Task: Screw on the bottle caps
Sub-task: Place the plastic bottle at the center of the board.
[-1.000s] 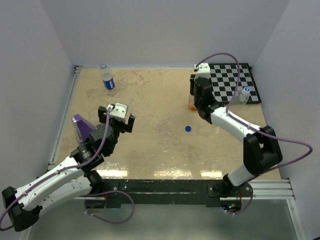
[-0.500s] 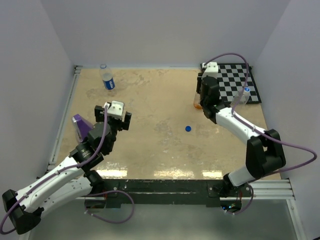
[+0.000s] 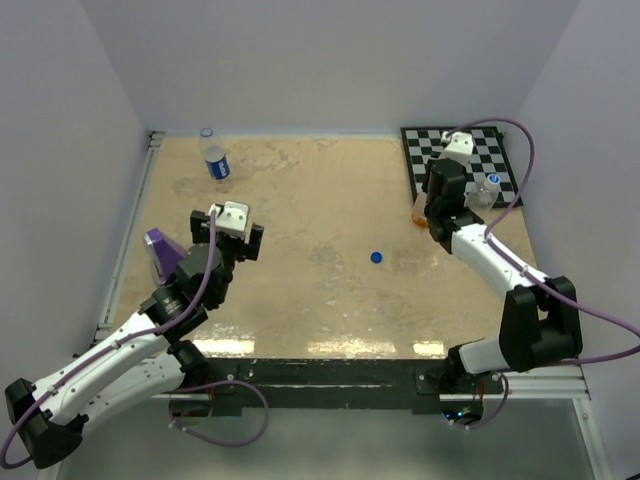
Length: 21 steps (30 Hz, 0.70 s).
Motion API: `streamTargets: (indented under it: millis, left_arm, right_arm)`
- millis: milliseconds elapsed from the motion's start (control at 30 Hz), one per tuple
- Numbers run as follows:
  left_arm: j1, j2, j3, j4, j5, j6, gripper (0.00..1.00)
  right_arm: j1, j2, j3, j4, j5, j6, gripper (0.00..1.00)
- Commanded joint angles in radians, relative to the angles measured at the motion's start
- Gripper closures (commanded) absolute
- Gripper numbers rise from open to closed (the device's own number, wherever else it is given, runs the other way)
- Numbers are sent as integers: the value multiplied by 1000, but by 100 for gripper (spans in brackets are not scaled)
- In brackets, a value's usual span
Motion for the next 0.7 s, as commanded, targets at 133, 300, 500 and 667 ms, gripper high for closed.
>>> streamTargets:
  millis: [133, 300, 500, 667]
  left_arm:
    - [13, 7, -6, 25, 13, 5, 14]
    - [14, 0, -7, 25, 11, 2, 13]
    - [19, -3, -10, 25, 16, -3, 12]
    - [22, -11, -15, 63, 20, -6, 12]
  right_arm:
    - [-21, 16, -30, 35, 27, 44, 93]
    - [-23, 2, -50, 41, 12, 51, 70]
    - [-20, -35, -31, 17, -19, 41, 34]
    - [-20, -61, 5, -18, -54, 35, 17]
